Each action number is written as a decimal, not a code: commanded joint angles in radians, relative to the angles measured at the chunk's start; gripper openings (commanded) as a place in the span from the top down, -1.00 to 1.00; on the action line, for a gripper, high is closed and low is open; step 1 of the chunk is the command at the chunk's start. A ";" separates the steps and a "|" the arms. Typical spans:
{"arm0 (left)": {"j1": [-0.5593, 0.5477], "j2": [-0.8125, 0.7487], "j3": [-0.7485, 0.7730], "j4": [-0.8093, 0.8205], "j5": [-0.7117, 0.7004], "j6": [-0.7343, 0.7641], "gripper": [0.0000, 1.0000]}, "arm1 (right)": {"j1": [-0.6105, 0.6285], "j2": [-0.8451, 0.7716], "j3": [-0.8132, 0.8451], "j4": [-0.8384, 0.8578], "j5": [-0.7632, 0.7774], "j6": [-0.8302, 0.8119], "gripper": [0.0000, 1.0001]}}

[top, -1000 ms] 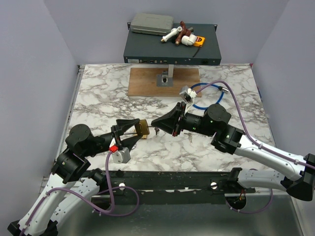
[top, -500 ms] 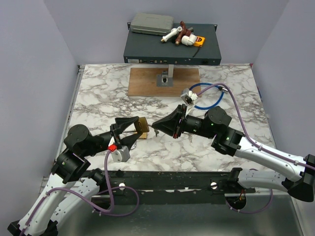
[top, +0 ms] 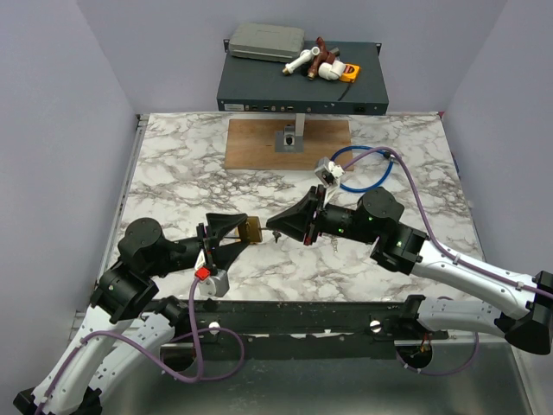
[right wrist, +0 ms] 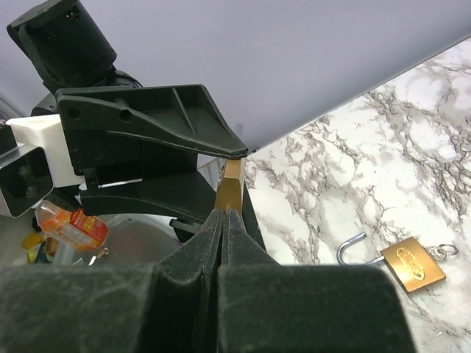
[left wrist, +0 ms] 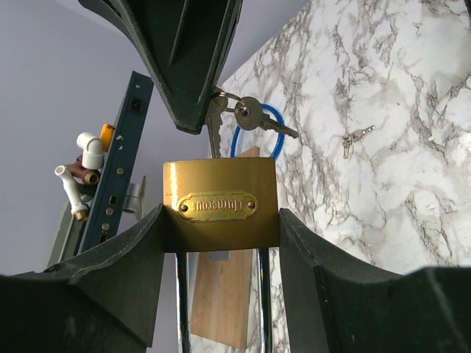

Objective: Unlock with the key

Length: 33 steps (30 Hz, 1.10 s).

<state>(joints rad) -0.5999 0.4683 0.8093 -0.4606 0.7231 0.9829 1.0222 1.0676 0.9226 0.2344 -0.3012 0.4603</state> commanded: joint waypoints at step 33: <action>-0.015 0.008 0.014 0.059 -0.123 0.053 1.00 | 0.041 0.040 0.009 0.058 -0.003 0.031 0.99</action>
<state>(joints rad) -0.6086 0.4725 0.8093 -0.4675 0.6384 1.0023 1.0313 1.0924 0.9226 0.2504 -0.2764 0.4671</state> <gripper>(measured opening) 0.534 0.008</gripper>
